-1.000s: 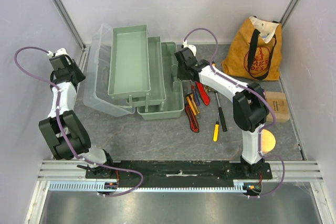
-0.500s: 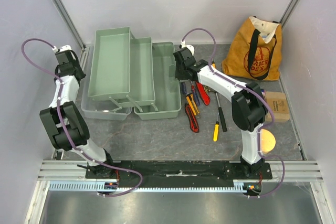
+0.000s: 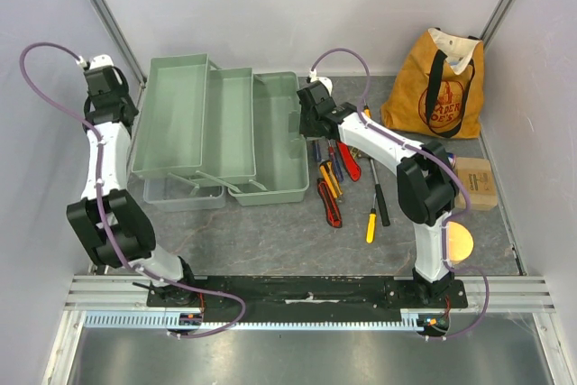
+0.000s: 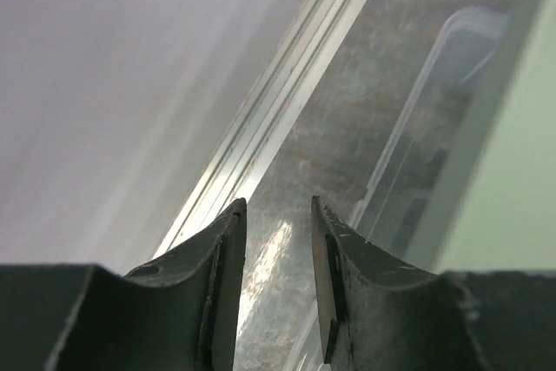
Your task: Pack the tool kit
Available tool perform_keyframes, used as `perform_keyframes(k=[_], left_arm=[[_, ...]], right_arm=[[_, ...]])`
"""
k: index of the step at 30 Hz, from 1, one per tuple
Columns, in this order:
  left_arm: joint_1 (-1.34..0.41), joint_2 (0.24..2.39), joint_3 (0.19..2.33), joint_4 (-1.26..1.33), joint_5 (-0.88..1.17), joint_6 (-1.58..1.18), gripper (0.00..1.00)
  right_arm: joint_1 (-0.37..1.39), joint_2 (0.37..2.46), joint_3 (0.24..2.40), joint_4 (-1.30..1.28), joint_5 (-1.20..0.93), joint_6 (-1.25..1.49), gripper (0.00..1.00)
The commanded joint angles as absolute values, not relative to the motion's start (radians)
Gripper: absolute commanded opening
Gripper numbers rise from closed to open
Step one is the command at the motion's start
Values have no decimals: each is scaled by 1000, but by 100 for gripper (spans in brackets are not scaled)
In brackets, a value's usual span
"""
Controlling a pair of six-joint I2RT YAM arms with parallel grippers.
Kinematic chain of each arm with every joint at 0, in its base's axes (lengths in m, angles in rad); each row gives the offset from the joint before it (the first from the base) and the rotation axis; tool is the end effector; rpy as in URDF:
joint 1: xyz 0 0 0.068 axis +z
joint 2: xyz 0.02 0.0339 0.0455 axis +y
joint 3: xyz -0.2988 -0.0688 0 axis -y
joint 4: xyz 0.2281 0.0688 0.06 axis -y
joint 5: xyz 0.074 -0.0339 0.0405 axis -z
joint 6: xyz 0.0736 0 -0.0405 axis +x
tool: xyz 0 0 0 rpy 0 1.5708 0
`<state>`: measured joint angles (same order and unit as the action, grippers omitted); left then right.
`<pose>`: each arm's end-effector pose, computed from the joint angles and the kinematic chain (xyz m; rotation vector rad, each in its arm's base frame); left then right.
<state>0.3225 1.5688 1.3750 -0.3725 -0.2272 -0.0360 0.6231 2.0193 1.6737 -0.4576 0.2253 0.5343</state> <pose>0.3530 0.1354 0.3491 -0.5145 2.0860 0.4103 0.4040 0.2701 0.2571 0.0030 2.3681 0.2984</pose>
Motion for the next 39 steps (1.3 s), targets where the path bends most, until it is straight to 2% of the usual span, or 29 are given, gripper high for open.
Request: perform_keyframes(k=[1, 6, 15, 16, 18, 22, 25, 32, 39], left_arm=[[267, 1467, 1506, -388, -276, -2, 43], [233, 1444, 1610, -451, -209, 11, 52], [210, 1407, 1664, -459, 236, -218, 60], [203, 1405, 1663, -454, 251, -230, 60], [193, 1402, 1666, -453, 287, -247, 61], [189, 1387, 1664, -454, 327, -270, 64], [190, 1367, 1660, -456, 354, -275, 69], [190, 1348, 1655, -460, 495, -310, 72], [186, 1348, 1675, -474, 558, -405, 73]], right_arm=[[664, 2069, 1686, -517, 144, 571, 9], [676, 2048, 1695, -519, 109, 583, 9], [698, 1993, 1623, -509, 80, 644, 6], [696, 1985, 1612, -509, 92, 652, 8], [698, 1961, 1605, -509, 133, 655, 22], [678, 1895, 1624, -514, 210, 635, 58], [646, 1838, 1637, -517, 258, 623, 69], [548, 1718, 1550, -512, 328, 519, 73], [486, 1671, 1310, -414, 338, 407, 68]])
